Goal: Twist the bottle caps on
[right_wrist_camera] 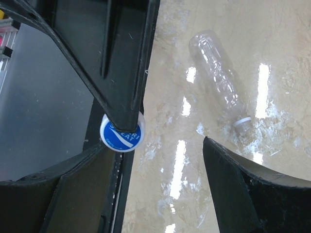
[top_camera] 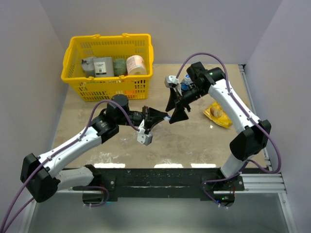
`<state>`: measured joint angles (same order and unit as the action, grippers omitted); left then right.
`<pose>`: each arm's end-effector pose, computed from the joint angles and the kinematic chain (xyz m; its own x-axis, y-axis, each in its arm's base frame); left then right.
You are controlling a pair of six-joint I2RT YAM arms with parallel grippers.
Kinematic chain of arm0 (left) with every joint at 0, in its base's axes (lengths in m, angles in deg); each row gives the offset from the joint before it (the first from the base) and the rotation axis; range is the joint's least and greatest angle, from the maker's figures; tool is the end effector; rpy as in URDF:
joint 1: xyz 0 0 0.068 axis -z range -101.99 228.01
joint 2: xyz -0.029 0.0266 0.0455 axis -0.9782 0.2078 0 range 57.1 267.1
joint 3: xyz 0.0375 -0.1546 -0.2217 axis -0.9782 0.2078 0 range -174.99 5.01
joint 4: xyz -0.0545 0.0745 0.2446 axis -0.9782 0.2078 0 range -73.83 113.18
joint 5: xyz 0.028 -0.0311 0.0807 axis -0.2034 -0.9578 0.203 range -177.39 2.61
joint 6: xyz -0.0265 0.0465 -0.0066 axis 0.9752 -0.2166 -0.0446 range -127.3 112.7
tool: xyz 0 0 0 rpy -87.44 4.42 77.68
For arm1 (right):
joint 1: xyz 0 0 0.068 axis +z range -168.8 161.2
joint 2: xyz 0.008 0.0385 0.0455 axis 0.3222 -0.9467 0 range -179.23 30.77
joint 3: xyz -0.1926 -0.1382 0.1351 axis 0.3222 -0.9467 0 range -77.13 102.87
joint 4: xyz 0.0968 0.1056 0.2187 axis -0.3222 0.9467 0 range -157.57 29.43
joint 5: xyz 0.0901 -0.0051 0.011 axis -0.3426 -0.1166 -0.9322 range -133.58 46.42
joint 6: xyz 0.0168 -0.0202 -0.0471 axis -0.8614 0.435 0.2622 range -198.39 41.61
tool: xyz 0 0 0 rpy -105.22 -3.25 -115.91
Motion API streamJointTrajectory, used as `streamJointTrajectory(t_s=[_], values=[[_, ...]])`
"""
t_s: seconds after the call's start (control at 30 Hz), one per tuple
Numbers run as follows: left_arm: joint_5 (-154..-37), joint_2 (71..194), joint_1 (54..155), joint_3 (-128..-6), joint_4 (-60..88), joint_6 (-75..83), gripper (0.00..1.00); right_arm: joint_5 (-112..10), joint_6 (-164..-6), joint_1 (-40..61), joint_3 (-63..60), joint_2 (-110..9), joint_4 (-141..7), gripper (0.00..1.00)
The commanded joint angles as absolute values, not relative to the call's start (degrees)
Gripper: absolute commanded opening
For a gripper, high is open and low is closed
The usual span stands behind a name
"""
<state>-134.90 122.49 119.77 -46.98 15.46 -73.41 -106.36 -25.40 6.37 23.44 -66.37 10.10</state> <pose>0.1749 -0.1914 0.3336 0.8357 0.0817 -0.5431 0.5492 -0.1237 0.8265 0.2746 0.1640 0.3631 -0.1946 -0.4950 -0.8468 -0.9442 -0.1393 0.2984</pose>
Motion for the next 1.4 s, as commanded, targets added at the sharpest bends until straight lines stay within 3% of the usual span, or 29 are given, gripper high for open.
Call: streamJointTrajectory(t_s=[0.0,0.23,0.47,0.97,1.37], values=[[-134.42,124.42,120.46,-47.99,18.03,-76.91,0.0,-111.6,-25.83,7.13,26.23,-65.38,15.13,0.76],[-130.46,123.9,121.16,-43.86,7.23,-75.51,0.0,-110.99,-26.18,7.04,25.96,-65.29,15.13,0.74],[-127.82,122.06,121.43,-43.33,7.65,-75.15,0.0,-106.07,-25.74,7.04,25.35,-65.82,15.13,0.74],[-128.97,122.75,121.52,-43.16,7.56,-74.54,0.0,-108.0,-26.8,7.22,27.37,-67.14,14.87,0.69],[-126.51,123.28,121.69,-42.01,4.23,-74.98,0.0,-107.91,-26.89,7.66,26.93,-67.75,15.04,0.44]])
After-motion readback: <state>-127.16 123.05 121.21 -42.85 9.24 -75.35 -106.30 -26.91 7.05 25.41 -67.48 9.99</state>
